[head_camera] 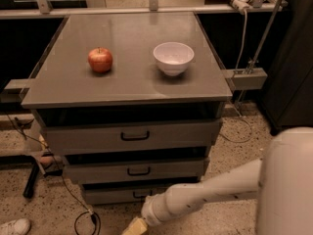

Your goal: Open bottom drawer

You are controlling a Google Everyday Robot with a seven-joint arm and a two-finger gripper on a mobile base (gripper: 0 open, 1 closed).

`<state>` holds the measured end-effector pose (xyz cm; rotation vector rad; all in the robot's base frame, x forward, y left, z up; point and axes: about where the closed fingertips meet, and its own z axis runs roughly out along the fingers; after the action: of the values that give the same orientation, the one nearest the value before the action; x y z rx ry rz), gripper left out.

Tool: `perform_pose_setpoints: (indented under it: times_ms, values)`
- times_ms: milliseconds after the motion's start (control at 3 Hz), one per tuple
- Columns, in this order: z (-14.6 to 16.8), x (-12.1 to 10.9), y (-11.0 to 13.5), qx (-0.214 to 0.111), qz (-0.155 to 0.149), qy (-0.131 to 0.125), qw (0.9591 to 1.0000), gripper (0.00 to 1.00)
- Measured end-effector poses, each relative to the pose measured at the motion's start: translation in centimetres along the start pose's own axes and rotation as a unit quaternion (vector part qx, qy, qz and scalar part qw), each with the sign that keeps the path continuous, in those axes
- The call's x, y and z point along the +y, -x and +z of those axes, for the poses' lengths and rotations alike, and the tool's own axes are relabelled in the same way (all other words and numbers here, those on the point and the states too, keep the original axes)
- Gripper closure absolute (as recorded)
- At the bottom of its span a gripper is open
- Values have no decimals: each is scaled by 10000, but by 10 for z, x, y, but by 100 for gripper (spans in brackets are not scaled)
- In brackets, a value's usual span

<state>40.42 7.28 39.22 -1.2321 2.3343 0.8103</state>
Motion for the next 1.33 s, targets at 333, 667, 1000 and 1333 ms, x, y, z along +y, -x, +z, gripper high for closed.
perform_pose_setpoints:
  times_ms: [333,667,1000,1333]
  values:
    - [50,-13,-13,-24,219,108,9997,0]
    - [80,-28,-25,-17,385,87,9992,0]
    - [99,-43,-29,-63,454,60,9989,0]
    - [118,-60,-29,-157,536,52,9984,0]
